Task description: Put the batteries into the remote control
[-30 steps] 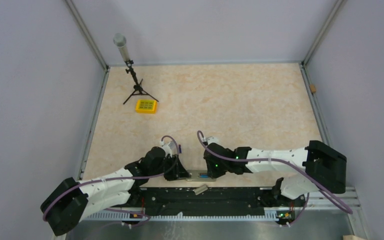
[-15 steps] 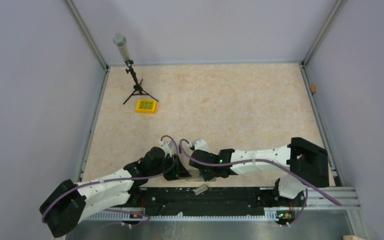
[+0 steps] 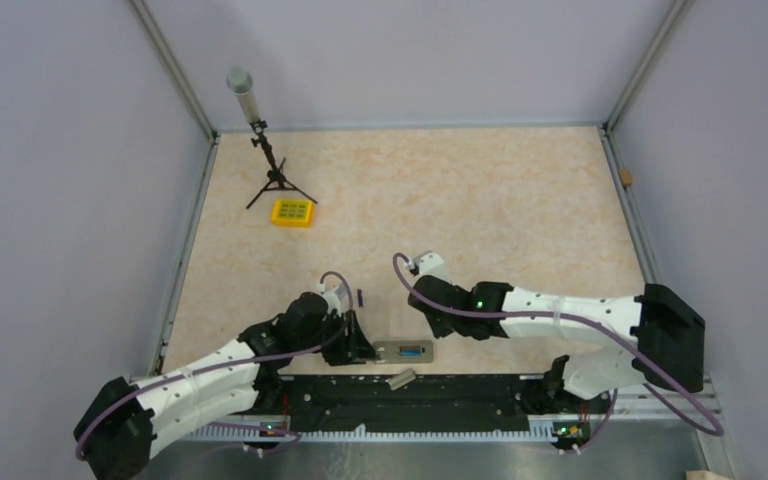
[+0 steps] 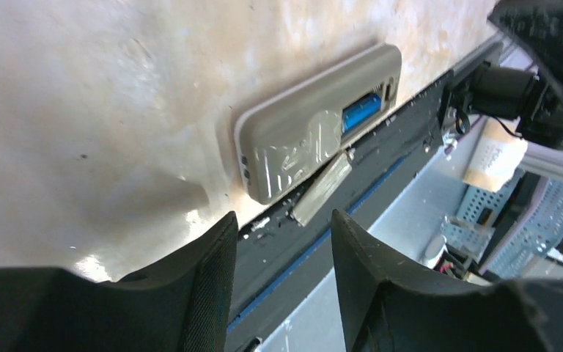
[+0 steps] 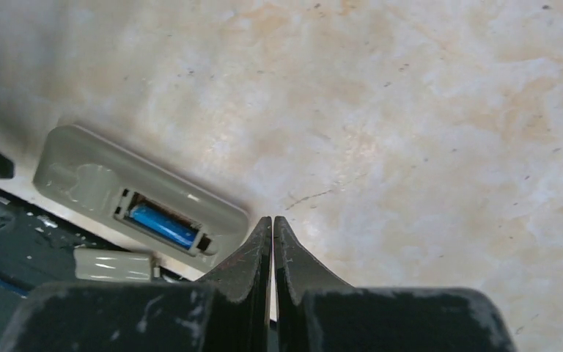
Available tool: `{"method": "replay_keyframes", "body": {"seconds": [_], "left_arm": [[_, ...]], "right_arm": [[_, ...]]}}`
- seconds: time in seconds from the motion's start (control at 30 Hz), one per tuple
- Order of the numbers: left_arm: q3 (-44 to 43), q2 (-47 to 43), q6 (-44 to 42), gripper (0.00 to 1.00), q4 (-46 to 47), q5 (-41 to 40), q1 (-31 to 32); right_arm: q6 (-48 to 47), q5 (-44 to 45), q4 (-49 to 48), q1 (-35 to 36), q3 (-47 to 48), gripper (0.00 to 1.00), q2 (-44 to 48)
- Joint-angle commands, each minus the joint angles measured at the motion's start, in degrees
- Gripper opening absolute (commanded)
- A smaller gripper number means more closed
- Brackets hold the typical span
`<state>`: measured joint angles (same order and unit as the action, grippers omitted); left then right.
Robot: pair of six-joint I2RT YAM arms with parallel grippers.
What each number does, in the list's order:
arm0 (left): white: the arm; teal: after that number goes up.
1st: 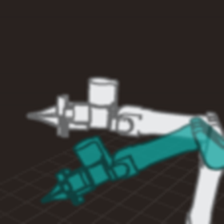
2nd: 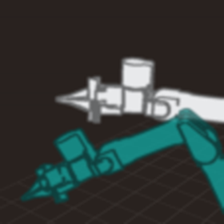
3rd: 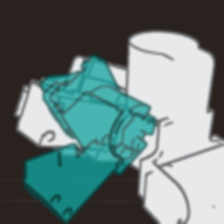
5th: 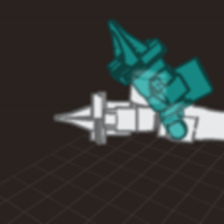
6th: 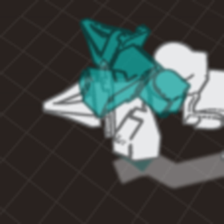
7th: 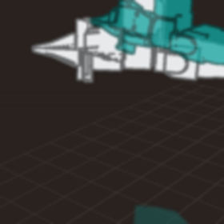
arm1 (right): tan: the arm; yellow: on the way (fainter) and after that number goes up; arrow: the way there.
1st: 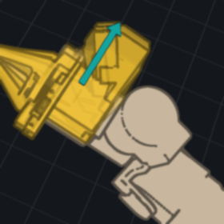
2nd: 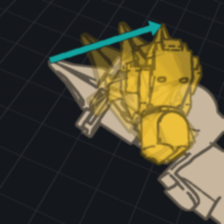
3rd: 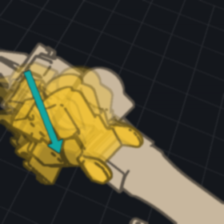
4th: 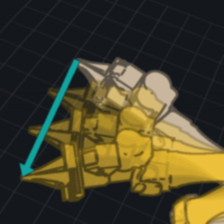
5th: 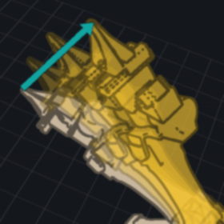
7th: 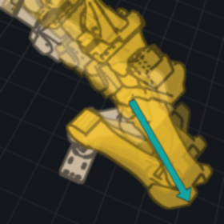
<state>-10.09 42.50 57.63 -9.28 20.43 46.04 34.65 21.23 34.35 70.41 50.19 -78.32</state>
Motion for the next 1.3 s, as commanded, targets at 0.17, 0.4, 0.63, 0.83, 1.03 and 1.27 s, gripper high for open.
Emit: {"method": "replay_keyframes", "body": {"seconds": [0.17, 0.4, 0.63, 0.83, 1.03, 1.27], "left_arm": [[-0.43, 6.48, 5.43, 0.39, 8.43, 7.0, 3.94], [-2.66, 18.22, 6.93, 0.21, 15.32, 3.13, 10.06], [-6.42, 23.23, 3.5, 0.15, 9.79, -7.55, 10.21], [-12.96, 30.47, -1.32, 0.14, 3.37, -19.1, 10.16], [-22.97, 40.8, -7.16, 0.12, 5.3, -21.95, 9.18], [-34.35, 50.58, -13.84, 0.11, 5.6, -20.7, 8.54]], "right_arm": [[-7.16, -9.49, -14.52, -7.68, -9.18, 0.0, 1.55], [-7.59, -12.1, -19.32, -8.83, -10.41, 0.0, -2.77], [-7.52, -15.74, -23.27, -8.87, -14.11, 0.0, -4.28], [-6.16, -19.67, -27.02, -8.6, -19.03, 0.0, -1.45], [-3.73, -20.81, -29.98, -6.99, -22.48, 0.0, 1.37], [0.66, -19.33, -33.88, -5.87, -24.42, 0.0, 2.78]]}}
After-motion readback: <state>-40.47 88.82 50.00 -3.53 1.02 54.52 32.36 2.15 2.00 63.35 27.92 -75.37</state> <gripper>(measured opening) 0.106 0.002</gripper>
